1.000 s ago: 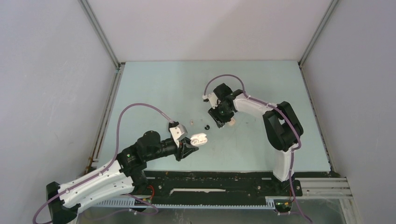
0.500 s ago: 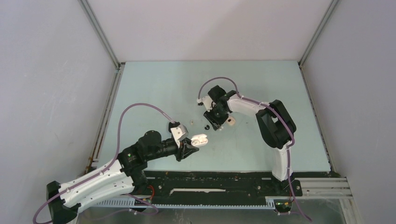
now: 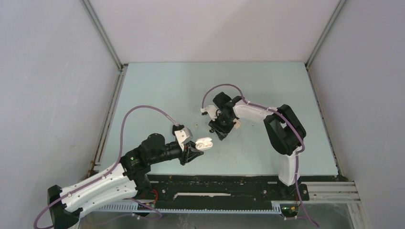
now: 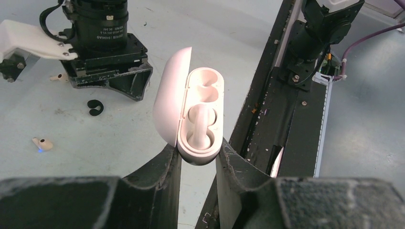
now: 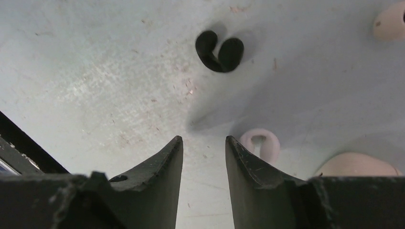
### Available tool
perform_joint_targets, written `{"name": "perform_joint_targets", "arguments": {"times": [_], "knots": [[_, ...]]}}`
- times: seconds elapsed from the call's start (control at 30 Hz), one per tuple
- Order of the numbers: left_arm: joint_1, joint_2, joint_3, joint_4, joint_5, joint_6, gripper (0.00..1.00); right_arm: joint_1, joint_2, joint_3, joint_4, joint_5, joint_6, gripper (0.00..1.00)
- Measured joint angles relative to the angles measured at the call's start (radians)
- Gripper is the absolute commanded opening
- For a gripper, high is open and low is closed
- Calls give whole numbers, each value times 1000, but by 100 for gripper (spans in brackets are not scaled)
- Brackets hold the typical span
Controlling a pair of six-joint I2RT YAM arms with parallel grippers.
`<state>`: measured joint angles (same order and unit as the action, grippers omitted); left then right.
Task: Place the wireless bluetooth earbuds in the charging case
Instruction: Pick up the earbud from the center of the board.
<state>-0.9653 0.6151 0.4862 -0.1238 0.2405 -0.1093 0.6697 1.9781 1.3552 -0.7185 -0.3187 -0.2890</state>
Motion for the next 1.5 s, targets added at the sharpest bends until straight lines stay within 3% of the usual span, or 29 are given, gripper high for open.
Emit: {"name": "perform_joint_targets", "arguments": {"times": [0.6,0.93,1.5], "knots": [[0,0,0,0,8,-6,0,-169,-58,-37,6,38,39,40],[0,5,0,1,11,-6,0,-166,-106,-51,21,37,49,25],[0,15,0,1,25,-6,0,-129,-89,-51,43,8,53,24]]}}
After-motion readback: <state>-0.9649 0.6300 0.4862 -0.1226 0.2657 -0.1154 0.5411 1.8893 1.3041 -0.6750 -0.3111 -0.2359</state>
